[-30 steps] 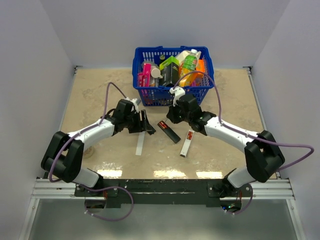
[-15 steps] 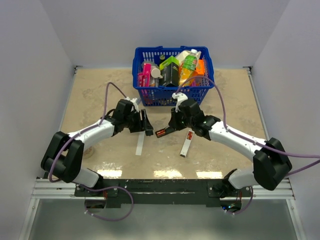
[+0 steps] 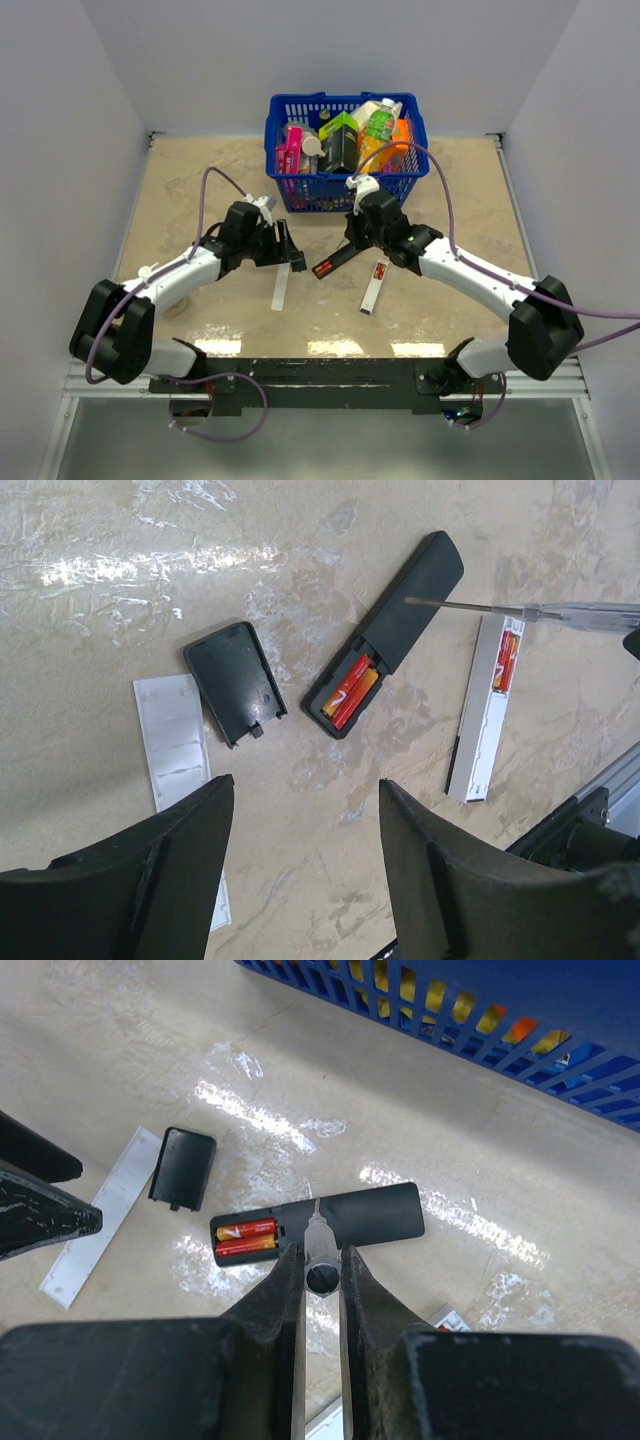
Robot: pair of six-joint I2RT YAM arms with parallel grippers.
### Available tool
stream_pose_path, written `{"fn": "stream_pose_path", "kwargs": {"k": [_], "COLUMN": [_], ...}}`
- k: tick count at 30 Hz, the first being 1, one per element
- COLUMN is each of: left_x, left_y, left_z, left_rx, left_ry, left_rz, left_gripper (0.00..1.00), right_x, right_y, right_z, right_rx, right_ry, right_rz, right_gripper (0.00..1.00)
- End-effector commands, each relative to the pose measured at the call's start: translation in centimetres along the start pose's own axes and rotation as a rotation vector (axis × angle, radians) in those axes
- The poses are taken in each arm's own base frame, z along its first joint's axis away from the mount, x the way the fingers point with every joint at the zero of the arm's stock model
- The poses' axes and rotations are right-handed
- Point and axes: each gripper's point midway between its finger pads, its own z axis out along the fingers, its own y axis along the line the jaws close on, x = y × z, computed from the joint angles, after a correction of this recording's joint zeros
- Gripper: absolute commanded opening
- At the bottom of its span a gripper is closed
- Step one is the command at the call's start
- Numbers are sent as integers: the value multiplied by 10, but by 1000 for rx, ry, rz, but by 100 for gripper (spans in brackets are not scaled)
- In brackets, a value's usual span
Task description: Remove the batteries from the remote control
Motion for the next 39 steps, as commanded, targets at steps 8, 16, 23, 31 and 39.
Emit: {"fn": "stream_pose_path", "kwargs": {"k": [8, 16, 23, 31, 39], "left_x": [-4, -4, -5, -6, -10], "left_y": [-2, -2, -11, -29, -21], "left_z": [-5, -6, -5, 5, 13], "left_rx": [15, 8, 51, 143, 84], "left_ry": [-36, -20, -21, 1, 7], "left_rz": [0, 20, 14, 15, 32], "left_gripper": [64, 64, 64, 64, 62], "right_x": [-21, 21, 26, 2, -9], "right_y": [26, 29, 28, 22, 3], "right_z": [22, 3, -35, -54, -30], "right_rx": [-115, -162, -185, -142, -33], "right_ry": [-55, 71, 64, 13, -35], "right_rz": [-23, 5, 51, 73, 20], "right_gripper": [0, 0, 0, 0, 0]}}
